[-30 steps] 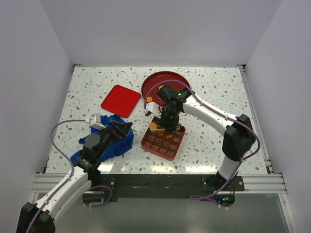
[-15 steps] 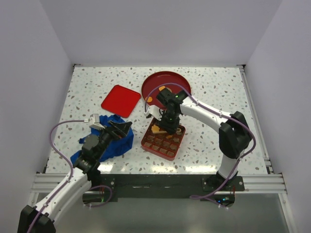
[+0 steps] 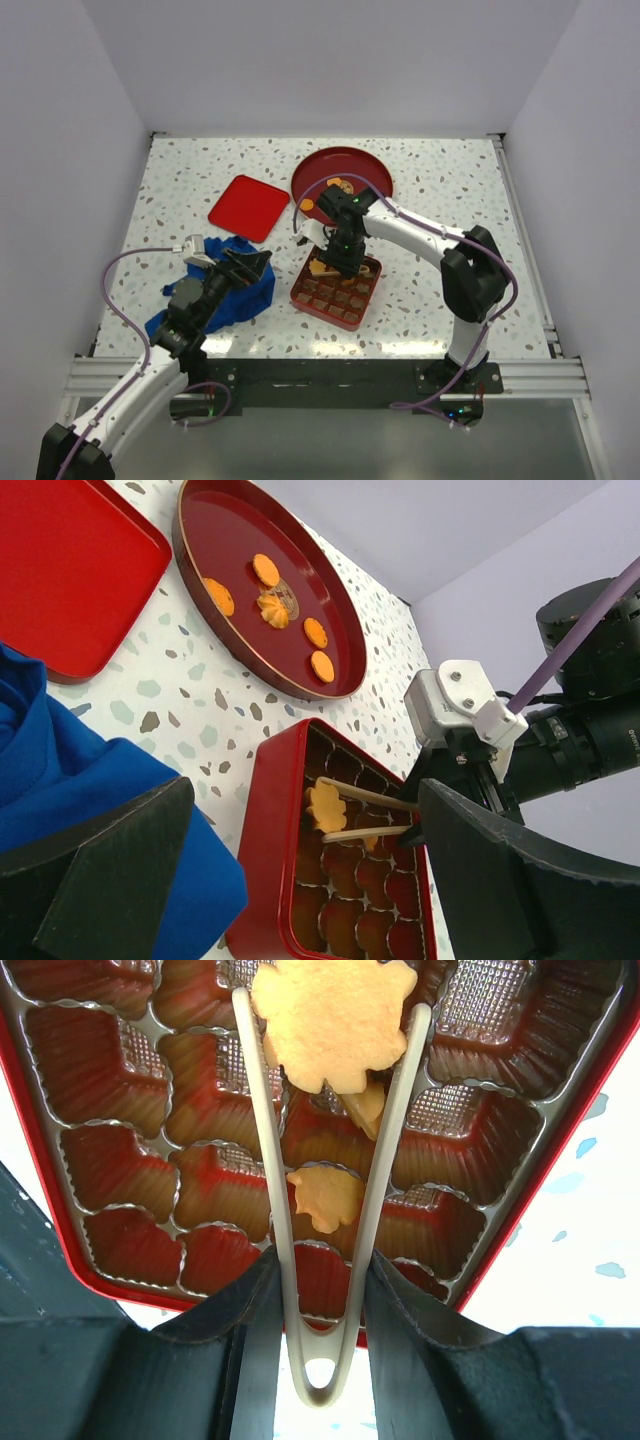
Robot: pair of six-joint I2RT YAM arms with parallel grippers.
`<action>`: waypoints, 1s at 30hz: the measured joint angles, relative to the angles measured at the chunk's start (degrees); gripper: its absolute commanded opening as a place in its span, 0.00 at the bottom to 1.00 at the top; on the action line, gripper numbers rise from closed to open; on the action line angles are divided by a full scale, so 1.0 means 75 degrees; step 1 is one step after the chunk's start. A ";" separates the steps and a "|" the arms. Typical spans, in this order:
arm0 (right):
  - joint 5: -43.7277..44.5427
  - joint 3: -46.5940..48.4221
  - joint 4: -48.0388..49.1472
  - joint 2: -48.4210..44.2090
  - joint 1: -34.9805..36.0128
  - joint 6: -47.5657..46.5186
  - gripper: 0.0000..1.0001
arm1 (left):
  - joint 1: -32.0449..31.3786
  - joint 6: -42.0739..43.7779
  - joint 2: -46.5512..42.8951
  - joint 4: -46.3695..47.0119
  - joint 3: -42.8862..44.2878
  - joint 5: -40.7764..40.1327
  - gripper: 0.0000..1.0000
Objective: Pack the cookies
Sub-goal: Place the fake cookies in the empty pocket of the box.
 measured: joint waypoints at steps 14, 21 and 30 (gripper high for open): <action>0.0006 0.0085 -0.0012 0.0000 0.0006 0.0032 0.44 | 0.0000 0.0000 0.0020 0.0000 0.0000 0.0003 1.00; 0.0006 0.0175 -0.0020 0.0000 0.0006 0.0050 0.43 | 0.0000 0.0000 -0.0006 -0.0003 0.0000 0.0000 1.00; -0.0082 0.0845 -0.0134 -0.0003 -0.0146 0.0207 0.37 | 0.0000 0.0000 -0.0026 -0.0026 0.0000 0.0000 1.00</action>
